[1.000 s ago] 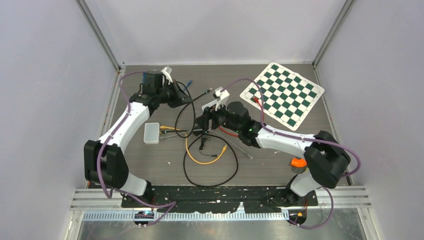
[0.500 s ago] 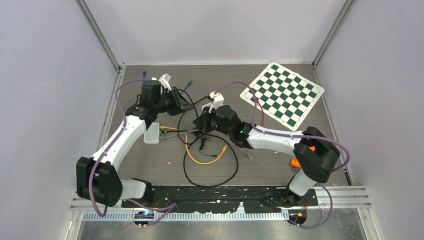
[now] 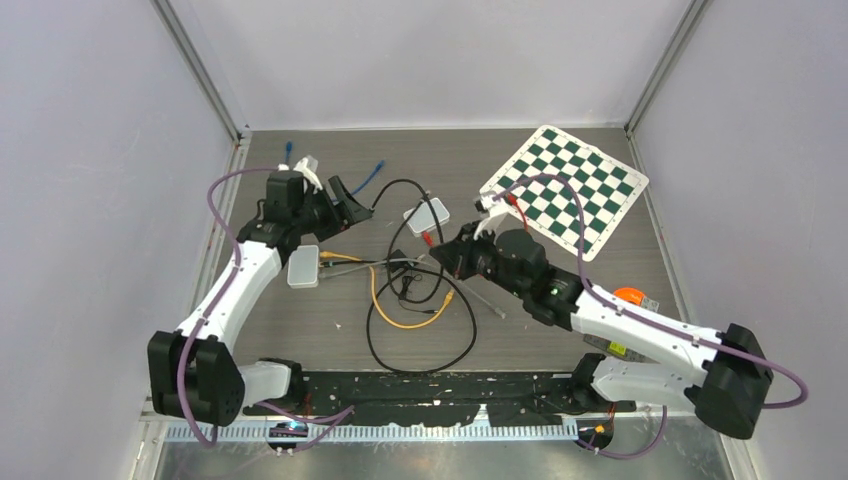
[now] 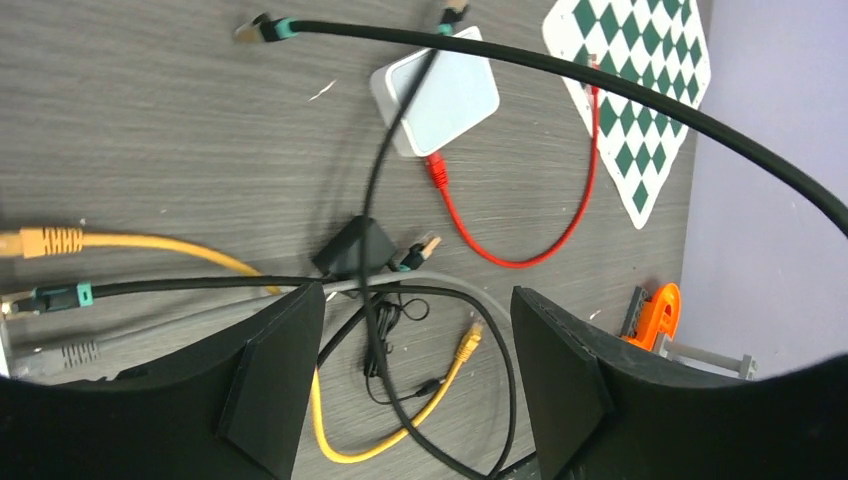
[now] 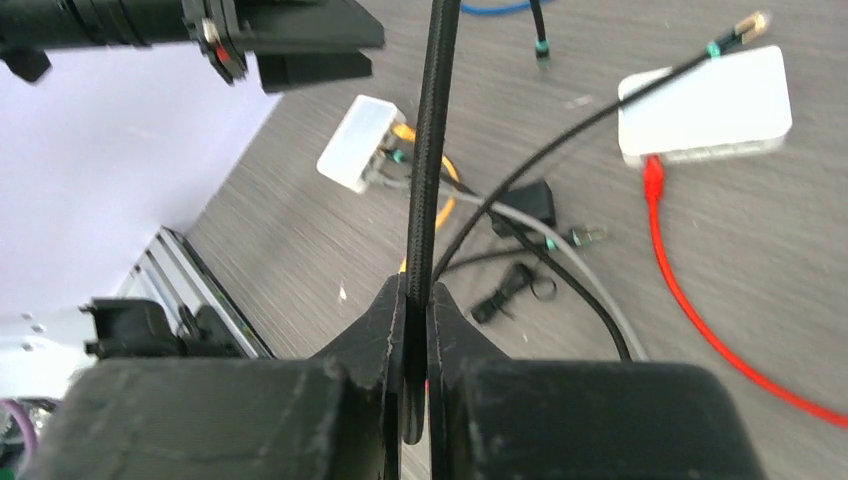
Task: Insert the plug into the switch port
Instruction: Pick up the connector from the center of the board.
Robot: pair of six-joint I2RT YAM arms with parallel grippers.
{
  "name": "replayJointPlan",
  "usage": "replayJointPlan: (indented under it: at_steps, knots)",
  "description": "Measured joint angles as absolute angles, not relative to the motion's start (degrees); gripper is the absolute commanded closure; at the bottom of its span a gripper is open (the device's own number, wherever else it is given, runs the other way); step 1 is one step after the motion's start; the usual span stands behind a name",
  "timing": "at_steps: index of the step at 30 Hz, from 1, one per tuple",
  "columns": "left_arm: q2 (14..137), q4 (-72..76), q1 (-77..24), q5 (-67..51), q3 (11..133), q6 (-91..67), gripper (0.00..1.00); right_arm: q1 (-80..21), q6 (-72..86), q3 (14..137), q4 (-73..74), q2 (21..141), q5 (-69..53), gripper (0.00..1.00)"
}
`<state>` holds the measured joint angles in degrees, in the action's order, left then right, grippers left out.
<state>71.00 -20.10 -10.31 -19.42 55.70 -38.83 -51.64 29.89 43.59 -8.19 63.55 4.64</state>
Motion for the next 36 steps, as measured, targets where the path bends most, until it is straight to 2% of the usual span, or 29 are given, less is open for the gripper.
replayJointPlan:
  at_steps: [6, 10, 14, 23, 26, 28, 33, 36]
  knots:
    - [73.9, -15.2, -8.9, -19.7, 50.6, -42.7, 0.31, -51.6, 31.1, 32.4, -4.9, 54.9, 4.9, 0.95]
    - [79.9, -10.6, -8.9, -20.8, 50.3, -45.4, 0.32, -51.6, 33.2, 26.2, -2.4, 50.0, 5.2, 0.89]
    - [84.9, -7.3, -8.9, -21.4, 50.3, -47.5, 0.33, -51.6, 35.3, 20.9, -0.2, 44.8, 5.5, 0.67]
    - [82.9, -11.0, -8.8, -18.3, 51.4, -44.5, 0.30, -51.6, 34.1, 21.6, 14.0, 35.5, 9.1, 0.42]
    - [78.8, -15.5, -8.1, -15.9, 53.6, -41.3, 0.29, -51.6, 31.5, 26.4, 17.1, 36.4, 10.5, 0.36]
    - [75.8, -17.8, -7.6, -14.6, 54.8, -39.3, 0.24, -51.6, 28.0, 30.6, 18.2, 38.6, 11.0, 0.35]
    - [67.9, -24.3, -4.1, -13.0, 55.8, -35.3, 0.01, -51.4, 15.7, 41.6, 16.4, 50.6, 10.3, 0.34]
    - [64.9, -27.9, -0.9, -13.7, 55.7, -34.0, 0.00, -50.7, 8.6, 49.1, 14.8, 61.0, 8.2, 0.36]
